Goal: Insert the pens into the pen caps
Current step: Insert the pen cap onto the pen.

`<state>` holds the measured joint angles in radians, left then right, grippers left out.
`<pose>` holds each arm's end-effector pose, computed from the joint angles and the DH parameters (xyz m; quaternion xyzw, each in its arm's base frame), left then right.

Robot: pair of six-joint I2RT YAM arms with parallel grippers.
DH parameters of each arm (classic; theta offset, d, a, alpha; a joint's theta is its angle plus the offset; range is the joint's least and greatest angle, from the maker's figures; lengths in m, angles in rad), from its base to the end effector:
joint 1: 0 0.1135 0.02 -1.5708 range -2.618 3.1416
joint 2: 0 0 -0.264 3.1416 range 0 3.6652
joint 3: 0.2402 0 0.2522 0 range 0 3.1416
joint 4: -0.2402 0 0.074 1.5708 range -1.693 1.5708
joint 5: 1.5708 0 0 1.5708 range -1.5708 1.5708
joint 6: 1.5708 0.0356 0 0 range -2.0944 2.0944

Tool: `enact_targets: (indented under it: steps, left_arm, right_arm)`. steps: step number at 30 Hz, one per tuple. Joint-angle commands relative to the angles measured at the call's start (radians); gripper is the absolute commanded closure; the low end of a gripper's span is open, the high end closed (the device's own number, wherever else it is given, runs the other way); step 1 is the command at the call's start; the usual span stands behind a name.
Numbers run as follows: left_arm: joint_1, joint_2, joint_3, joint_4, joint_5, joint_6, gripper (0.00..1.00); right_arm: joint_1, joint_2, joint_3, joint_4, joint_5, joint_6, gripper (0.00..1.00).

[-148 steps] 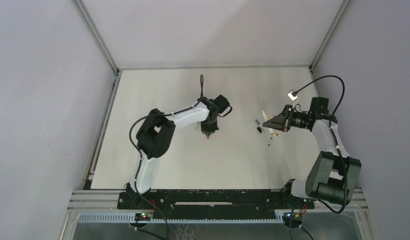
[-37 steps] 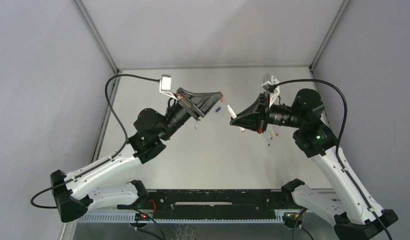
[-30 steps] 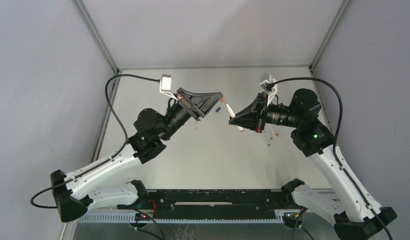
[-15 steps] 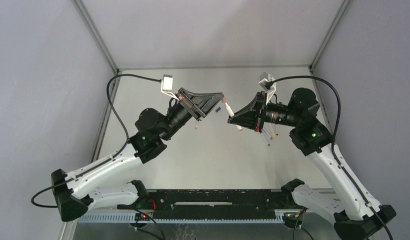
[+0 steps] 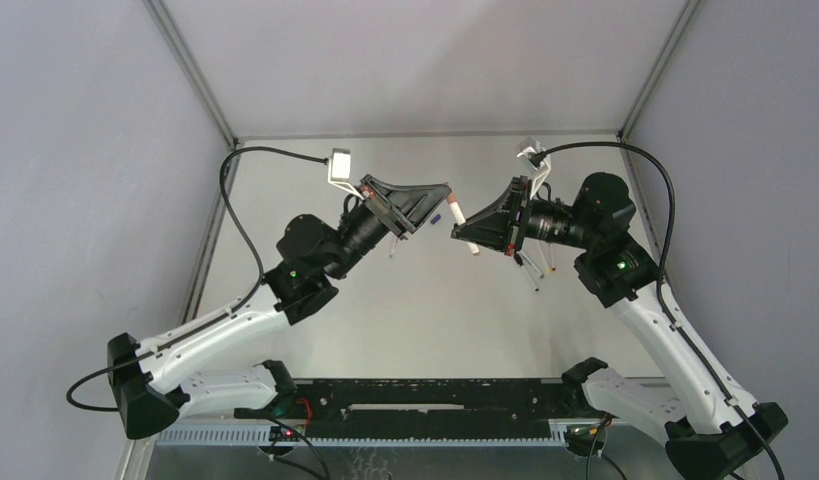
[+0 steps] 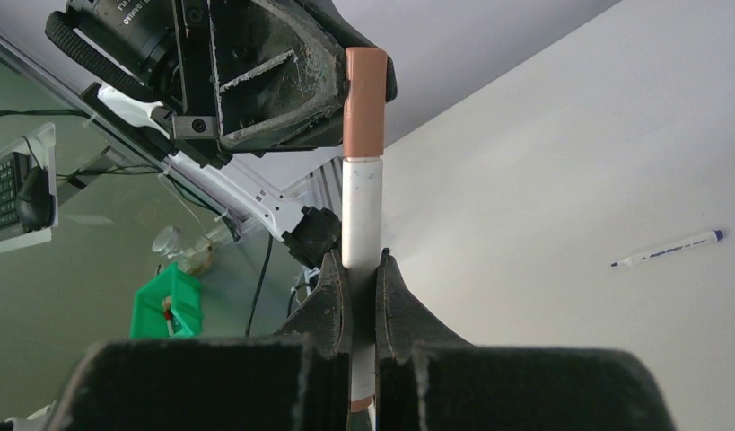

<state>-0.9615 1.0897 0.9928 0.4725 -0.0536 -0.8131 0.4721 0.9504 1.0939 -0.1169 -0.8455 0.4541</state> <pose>0.1443 -0.2034 0.4237 0.0196 0.5625 -0.6312 0.5336 0.1642 0.1138 0.4253 -0.2996 0.6336 0.5480 0.4567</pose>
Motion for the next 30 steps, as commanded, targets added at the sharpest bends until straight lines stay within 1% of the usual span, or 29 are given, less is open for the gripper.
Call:
enact_targets:
  steps: [1,5,9,13,22,28,29,30]
  left_arm:
    - [-0.018,0.029,0.065,0.002,0.034,0.000,1.00]
    - [-0.026,0.059,0.091,-0.002,0.046,0.000,1.00]
    - [-0.029,0.069,0.109,-0.003,0.094,0.006,0.98]
    - [-0.028,0.051,0.116,-0.016,0.095,0.011,0.84]
    - [-0.028,-0.024,0.111,-0.109,0.070,0.060,0.45]
    - [-0.028,-0.092,0.071,-0.158,0.087,0.169,0.25]
    - [-0.028,-0.104,0.064,-0.155,0.090,0.190,0.20]
    - [-0.027,-0.113,0.059,-0.139,0.098,0.207,0.13]
  right_arm:
    - [-0.001,0.006,0.004,0.107,0.041,0.039,1.00]
    - [-0.003,0.010,0.002,0.182,0.030,0.018,1.00]
    - [-0.012,0.006,0.003,0.207,0.003,0.013,1.00]
    - [-0.037,-0.023,-0.023,0.242,-0.025,0.019,1.00]
    - [-0.094,-0.111,-0.103,0.292,-0.061,0.053,1.00]
    - [-0.160,-0.181,-0.175,0.342,-0.132,0.089,1.00]
    - [-0.173,-0.195,-0.187,0.343,-0.156,0.086,1.00]
    - [-0.186,-0.210,-0.199,0.343,-0.179,0.080,1.00]
